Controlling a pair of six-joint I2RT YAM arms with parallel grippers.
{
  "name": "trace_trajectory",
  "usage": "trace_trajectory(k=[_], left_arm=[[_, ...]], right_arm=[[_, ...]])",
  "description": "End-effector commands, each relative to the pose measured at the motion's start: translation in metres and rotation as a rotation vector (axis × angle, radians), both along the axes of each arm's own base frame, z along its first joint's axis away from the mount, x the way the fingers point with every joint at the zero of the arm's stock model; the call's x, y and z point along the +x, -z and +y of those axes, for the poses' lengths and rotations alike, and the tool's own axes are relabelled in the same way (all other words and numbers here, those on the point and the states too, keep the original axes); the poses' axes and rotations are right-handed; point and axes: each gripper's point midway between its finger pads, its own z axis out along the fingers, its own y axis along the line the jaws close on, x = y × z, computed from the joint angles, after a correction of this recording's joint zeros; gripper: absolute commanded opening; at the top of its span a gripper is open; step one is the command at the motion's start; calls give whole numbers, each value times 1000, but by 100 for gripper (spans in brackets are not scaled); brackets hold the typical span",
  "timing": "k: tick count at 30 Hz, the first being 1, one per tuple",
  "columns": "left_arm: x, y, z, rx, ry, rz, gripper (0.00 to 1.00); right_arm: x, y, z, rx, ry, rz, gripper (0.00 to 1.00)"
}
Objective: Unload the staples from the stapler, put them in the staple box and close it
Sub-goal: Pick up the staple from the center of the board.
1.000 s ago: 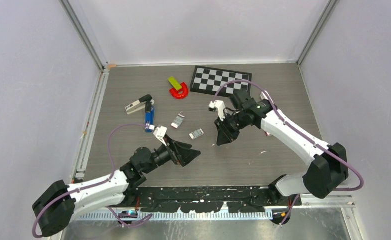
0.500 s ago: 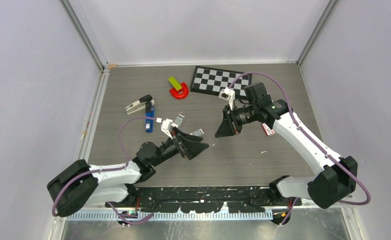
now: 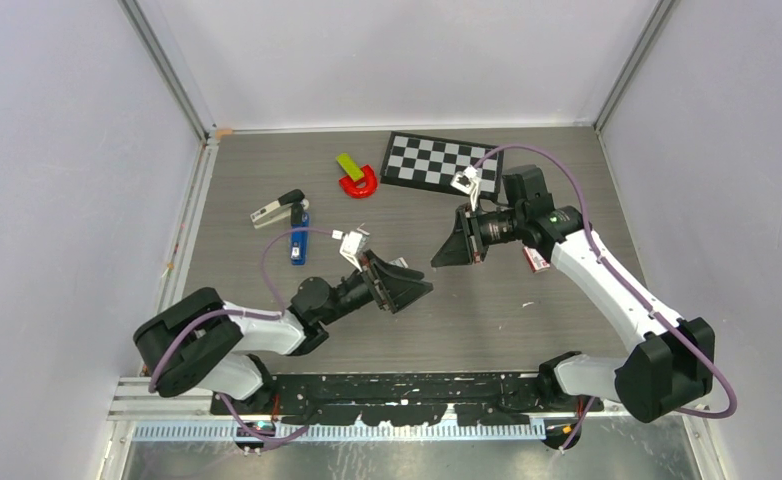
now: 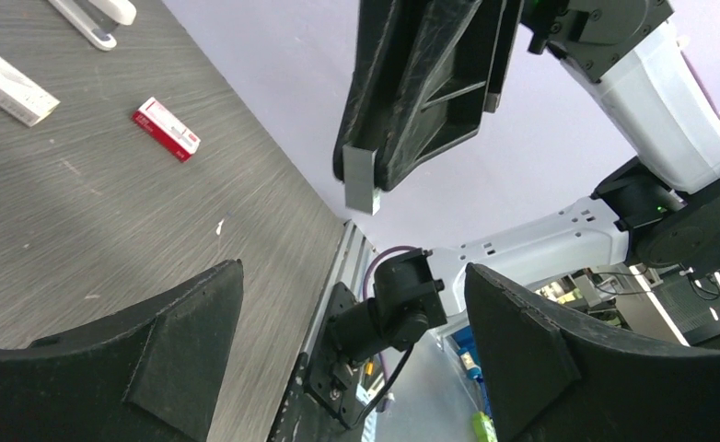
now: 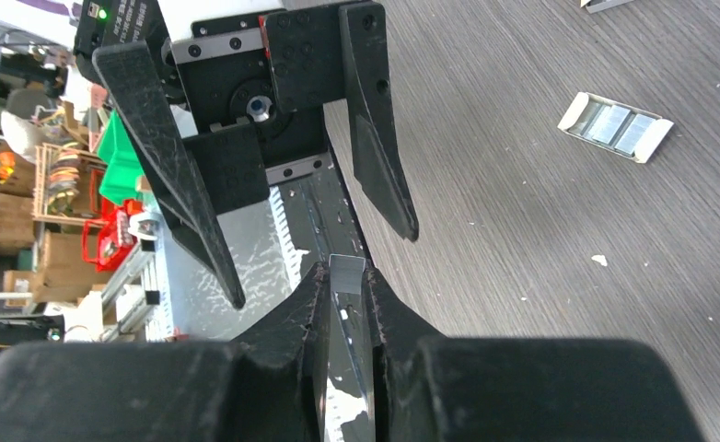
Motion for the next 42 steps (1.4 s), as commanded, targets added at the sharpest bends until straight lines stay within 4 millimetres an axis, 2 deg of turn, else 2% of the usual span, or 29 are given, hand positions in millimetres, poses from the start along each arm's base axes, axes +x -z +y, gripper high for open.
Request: trace_trajectory(k=[1,5,9,19,25,42], left_arm=[[3,-33,-12,-89,7,-75,90],[9,-21,-23,-71,2,-35,87],[11,-18,-29,-68,1,-21,84],[18,-37,-12,-151,-73,37,83],[24,-39,-12,-195,-79,121,76],[21,-65,-10,-275,-55,139,60]], right_arm=[[3,-20,4,90,11,-4,7],[8,-24,4,129,33,36,7],[12,-28,2,146,52,49,7],[12,-32,0,179,57,76,7],[11,-33,0,194,50,89,7],[11,-35,1,220,42,115,7]])
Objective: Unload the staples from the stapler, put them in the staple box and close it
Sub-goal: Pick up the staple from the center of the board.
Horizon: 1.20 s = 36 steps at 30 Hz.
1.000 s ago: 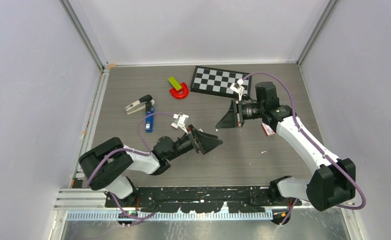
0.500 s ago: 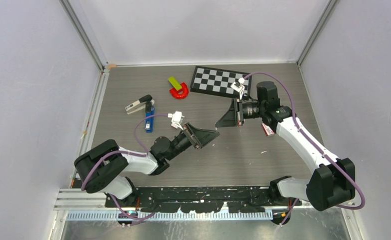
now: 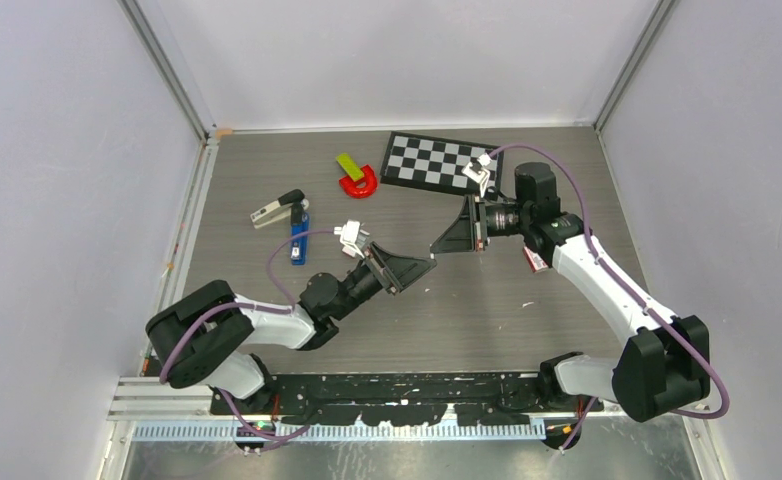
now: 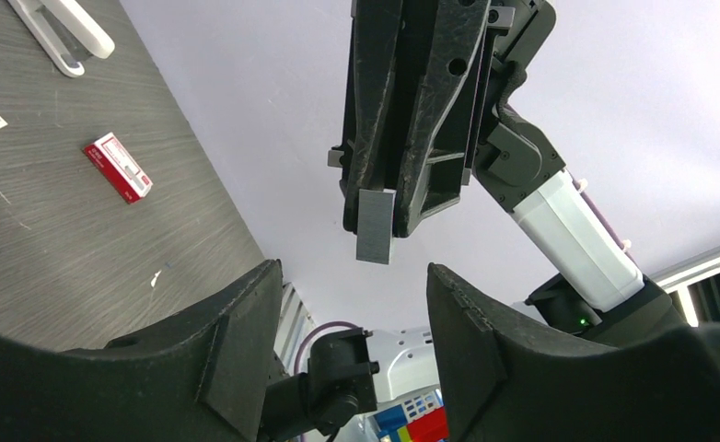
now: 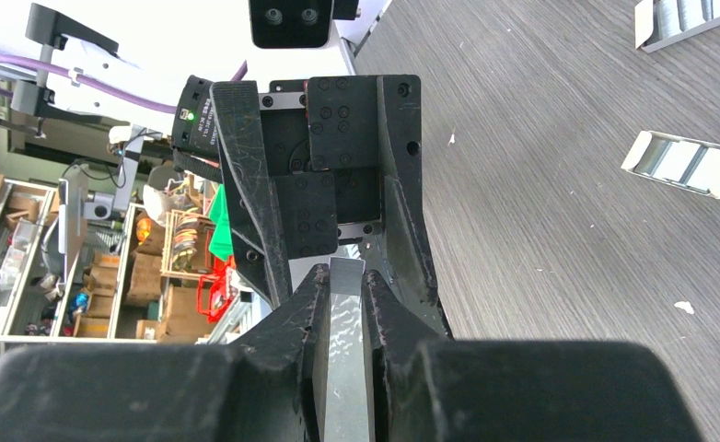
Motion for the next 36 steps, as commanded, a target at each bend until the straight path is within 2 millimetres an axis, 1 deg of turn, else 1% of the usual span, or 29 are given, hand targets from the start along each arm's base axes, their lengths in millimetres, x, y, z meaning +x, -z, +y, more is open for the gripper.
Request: trace_trajectory(k=[1,9,15,18,24,36], left_arm=[[-3,-39,3,-106,5,-53,59],[-3,-44,2,-125,13,-39,56],[-1,-46,0,-139,16,-25,51],[-2,-48,1,-144,18,-27,44],[-1,-45,1,-140,15,-18,42],[0,-43,-1,-137,18,-12,26]], right_arm=[[-4,-14,-1,35,-18,-50,7],[-4,-14,0,46,-23,-42,7],[-4,-14,1,57,-26,-30,8],[-4,-14,1,59,-28,-30,8],[-5,-14,1,60,-28,-30,8],[-4,-13,1,60,-29,-25,8]])
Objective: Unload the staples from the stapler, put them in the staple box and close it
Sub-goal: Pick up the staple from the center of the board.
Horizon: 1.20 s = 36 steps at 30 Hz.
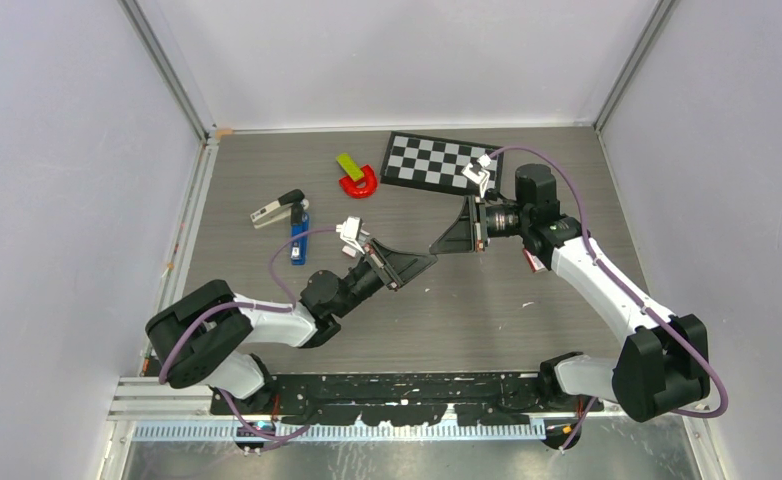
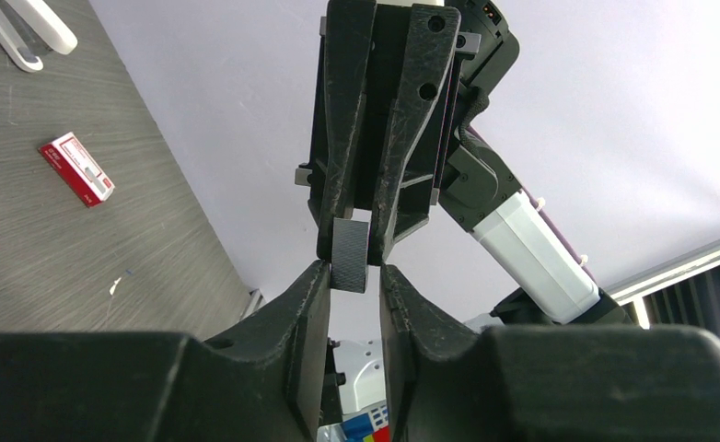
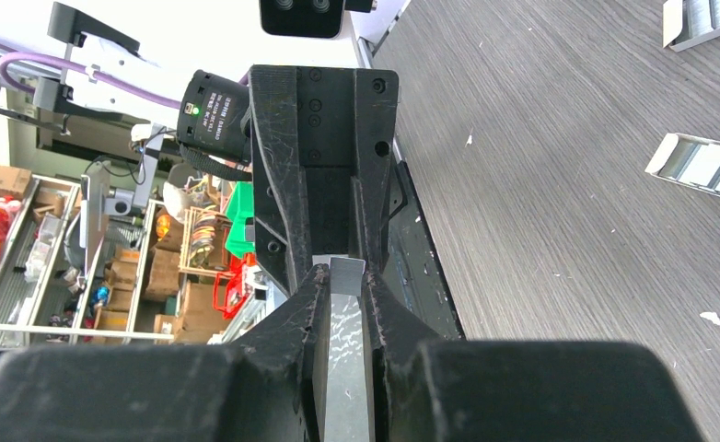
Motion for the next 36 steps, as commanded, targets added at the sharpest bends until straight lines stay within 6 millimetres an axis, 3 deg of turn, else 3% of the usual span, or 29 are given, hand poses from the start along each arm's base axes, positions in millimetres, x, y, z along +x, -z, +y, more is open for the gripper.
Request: trace_trajectory(k=[1,8,17,20,29,36], left_arm=[[-1,-27,1,-73,-7,-52,25],[0,-27,2,-72,-9,-52,16],[-1,-16,3,-43,-19,-50,14],[-1,-10,6,-27,-25,-48,14],[-8,26,18,95,-37,-90,12],[-31,60,8,287,157,-214,10]], right_arm=[[-1,-12,-1,27,-10,-46,8],[-1,-11,-1,25,-10,-45,14],[-1,-16,-4,31,-3,-62,67],[1,-19,-10,32,17,-79,79],[-7,-2,-33,-116,7,-265,97],[-15,21,-41,-225,-79,-347,98]])
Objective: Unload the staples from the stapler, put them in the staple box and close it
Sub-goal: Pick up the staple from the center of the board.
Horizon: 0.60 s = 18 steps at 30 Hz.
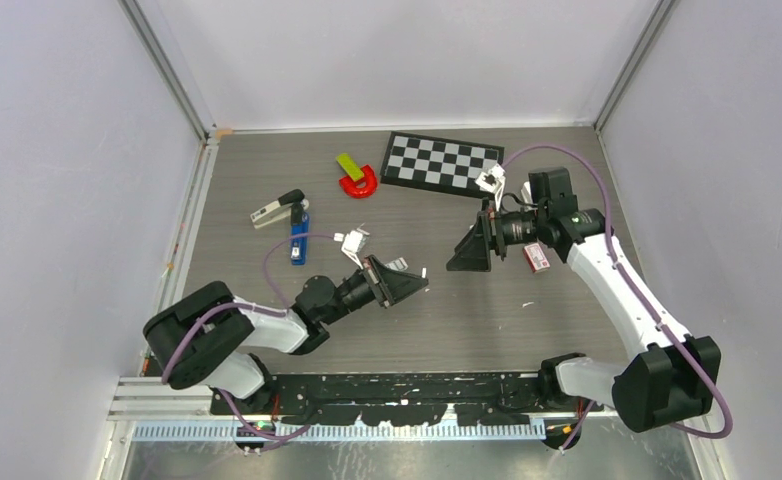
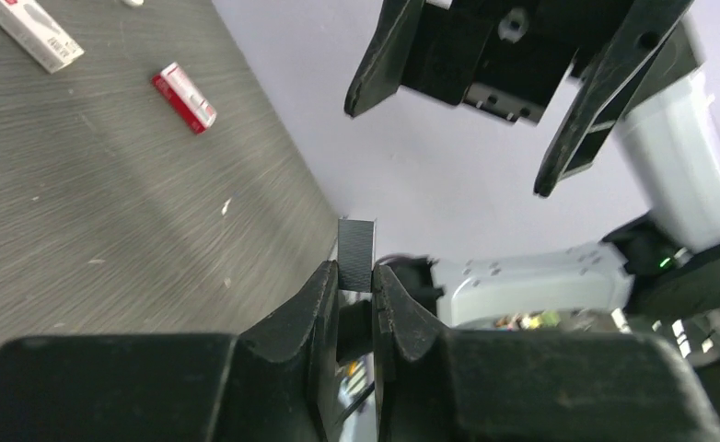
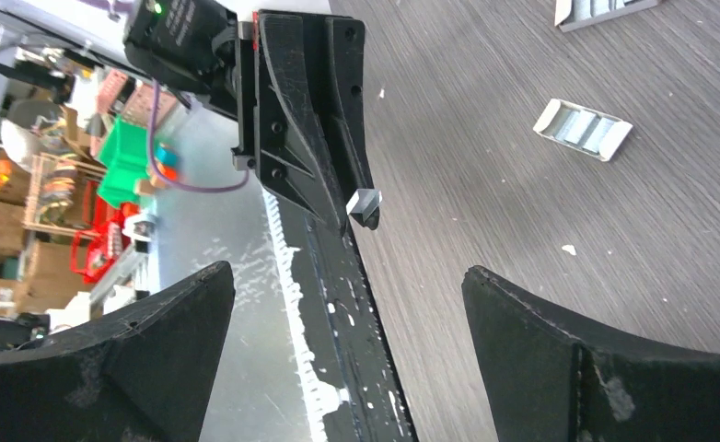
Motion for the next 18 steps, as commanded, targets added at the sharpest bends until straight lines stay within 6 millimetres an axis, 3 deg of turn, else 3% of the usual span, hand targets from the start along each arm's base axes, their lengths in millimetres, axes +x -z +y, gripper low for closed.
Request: trace_trajectory(k=[1,6,12,18], left_arm=[[-22,13,-7,151,166,-143,9],[-31,29,0,339,219,-232,9],[-47,18,9,418,288,-350,9],[-59,7,10,404,353,-396,9]], right_arm=[[-10,10,-6,-99,-79,-114,98],[-17,16,0,-142,-117,-141,98],[-52,33,14,-212,-315,-195,94],[-57,29,25,-184,-333,-151,81]])
